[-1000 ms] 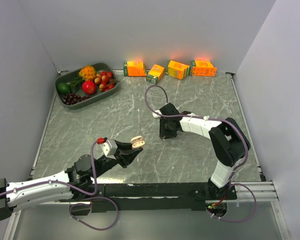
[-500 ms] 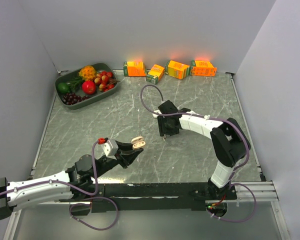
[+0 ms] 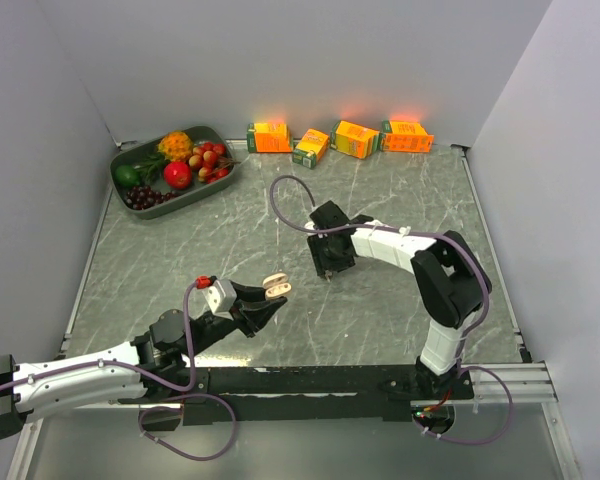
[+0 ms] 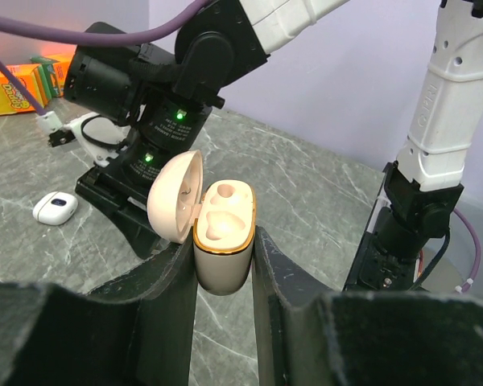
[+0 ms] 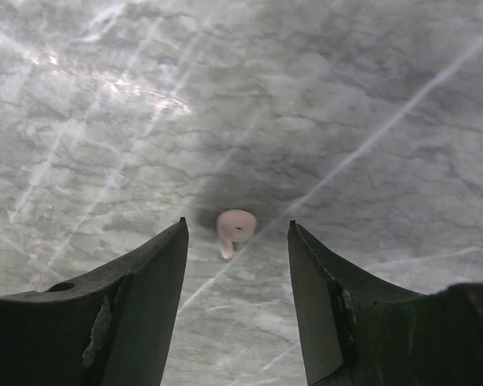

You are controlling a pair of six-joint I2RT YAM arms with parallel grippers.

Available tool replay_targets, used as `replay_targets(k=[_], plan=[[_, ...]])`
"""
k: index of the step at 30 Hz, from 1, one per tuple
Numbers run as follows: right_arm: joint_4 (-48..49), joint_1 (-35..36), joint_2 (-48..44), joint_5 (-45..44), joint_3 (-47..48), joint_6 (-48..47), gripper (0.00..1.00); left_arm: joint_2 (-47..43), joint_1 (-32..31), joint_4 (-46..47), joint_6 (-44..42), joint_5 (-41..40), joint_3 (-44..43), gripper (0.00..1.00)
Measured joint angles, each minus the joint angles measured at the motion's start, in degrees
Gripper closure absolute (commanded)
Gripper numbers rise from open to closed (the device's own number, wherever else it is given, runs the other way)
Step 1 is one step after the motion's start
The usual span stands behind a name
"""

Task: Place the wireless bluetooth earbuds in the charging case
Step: Pick up the earbud from the center of the board.

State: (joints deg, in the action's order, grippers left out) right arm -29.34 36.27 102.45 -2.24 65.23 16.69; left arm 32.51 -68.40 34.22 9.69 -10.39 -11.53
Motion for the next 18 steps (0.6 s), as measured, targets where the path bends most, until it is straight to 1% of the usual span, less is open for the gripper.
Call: replay_targets(k=[5, 8, 11, 14, 15, 18], plan=[[0.2, 0.7, 2.2, 0.3, 1.2, -0.2, 0.44, 0.0, -0.1, -0.1, 0.0, 0.0, 0.0, 0.99], [0.1, 0.9, 2.4, 0.1, 1.5, -0.3, 0.46, 0.0, -0.1, -0.3, 0.0, 0.0, 0.0, 0.99], [0.1, 0.9, 2.5, -0.1, 1.5, -0.3, 0.49, 0.0, -0.1, -0.6, 0.0, 0.0, 0.0, 0.99], [0.1, 0.9, 2.5, -0.3, 1.5, -0.5, 0.56, 0.0, -0.1, -0.7, 0.0, 0.0, 0.0, 0.99], [0.1, 0.9, 2.5, -0.3, 1.5, -0.5, 0.61, 0.0, -0.2, -0.7, 0.0, 0.0, 0.0, 0.99], [0.1, 0.9, 2.6, -0.7, 1.5, -0.8, 0.66, 0.0, -0.2, -0.8, 0.0, 0.0, 0.0, 0.99]])
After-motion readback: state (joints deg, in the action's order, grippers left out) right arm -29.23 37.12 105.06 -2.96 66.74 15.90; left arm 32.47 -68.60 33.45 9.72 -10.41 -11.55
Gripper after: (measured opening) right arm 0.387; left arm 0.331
